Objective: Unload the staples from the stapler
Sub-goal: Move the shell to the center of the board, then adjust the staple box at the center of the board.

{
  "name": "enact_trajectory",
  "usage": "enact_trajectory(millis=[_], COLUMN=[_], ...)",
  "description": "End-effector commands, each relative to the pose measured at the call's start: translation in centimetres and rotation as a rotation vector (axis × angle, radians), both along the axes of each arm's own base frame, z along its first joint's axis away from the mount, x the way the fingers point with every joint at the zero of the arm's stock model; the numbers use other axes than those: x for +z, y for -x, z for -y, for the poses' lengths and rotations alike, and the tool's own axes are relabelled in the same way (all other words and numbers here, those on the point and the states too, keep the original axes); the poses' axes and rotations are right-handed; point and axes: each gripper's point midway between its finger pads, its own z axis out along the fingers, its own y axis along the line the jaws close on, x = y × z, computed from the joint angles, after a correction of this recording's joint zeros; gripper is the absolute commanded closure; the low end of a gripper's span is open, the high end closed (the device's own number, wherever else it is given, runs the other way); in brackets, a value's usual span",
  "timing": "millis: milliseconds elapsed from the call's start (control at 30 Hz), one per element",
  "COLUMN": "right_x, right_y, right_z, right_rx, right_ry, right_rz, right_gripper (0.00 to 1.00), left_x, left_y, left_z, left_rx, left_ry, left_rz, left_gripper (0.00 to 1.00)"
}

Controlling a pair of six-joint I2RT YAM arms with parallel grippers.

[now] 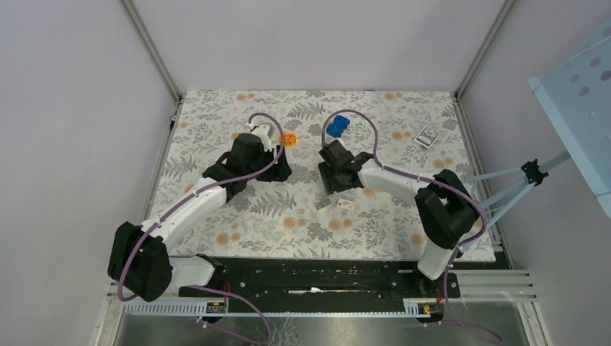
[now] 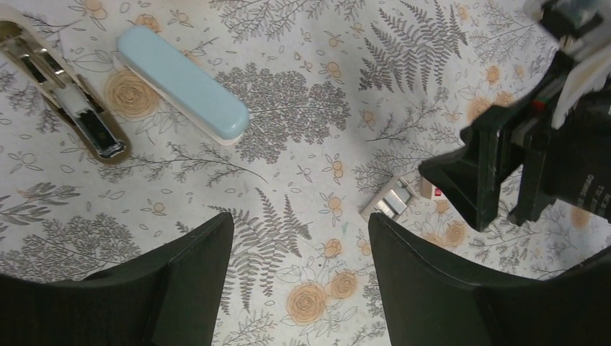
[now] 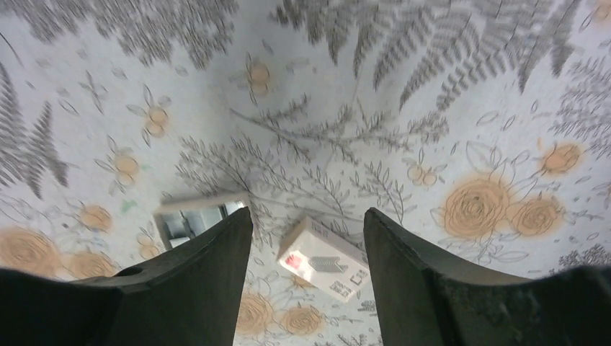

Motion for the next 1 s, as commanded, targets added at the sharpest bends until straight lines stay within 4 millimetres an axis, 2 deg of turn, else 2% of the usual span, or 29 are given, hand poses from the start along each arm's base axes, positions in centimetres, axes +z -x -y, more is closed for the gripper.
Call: enact_trajectory(millis=[0,67,167,300,433,700,967], right_x=[1.5,1.1,-0.3,-2.7,-4.1,-4.2,-3.4], right_y=[-3.1,-3.5,-3.6,-2.5,-0.6,2.0,2.4], right_z=[-2.3,-3.6,-4.1,-3.6,-2.6,-1.0,-0.7], right_rx=[-0.038,-0.033,-0.037,-0.021,-0.007,0.016,0.01], right_ry=[-0.028,-0.051,-0.046,-0.014,0.0,0.006,-0.01], right_rz=[0.067,0.04,0.002,-0.057,-0.096,-0.138,-0.133], right_gripper=[0.35,0.35,0.35,0.36,0.38,0.38,0.38], left_x=[1.6,1.6,1.3,0.9,0.3,-0.9,-1.7], left_y=[-0.4,-0.2,0.1,0.5,0.7,1.0,1.2], left_z=[0.6,0.3,-0.2,-0.4,-0.3,0.4,1.6], left_rx=[0.038,0.063,0.085,0.097,0.089,0.078,0.061], left_ry=[0.056,0.066,0.064,0.065,0.067,0.077,0.09], left_rz=[0.049,0.053,0.052,0.041,0.026,-0.01,-0.033], left_gripper=[0.27,0.27,0.27,0.27,0.27,0.27,0.27])
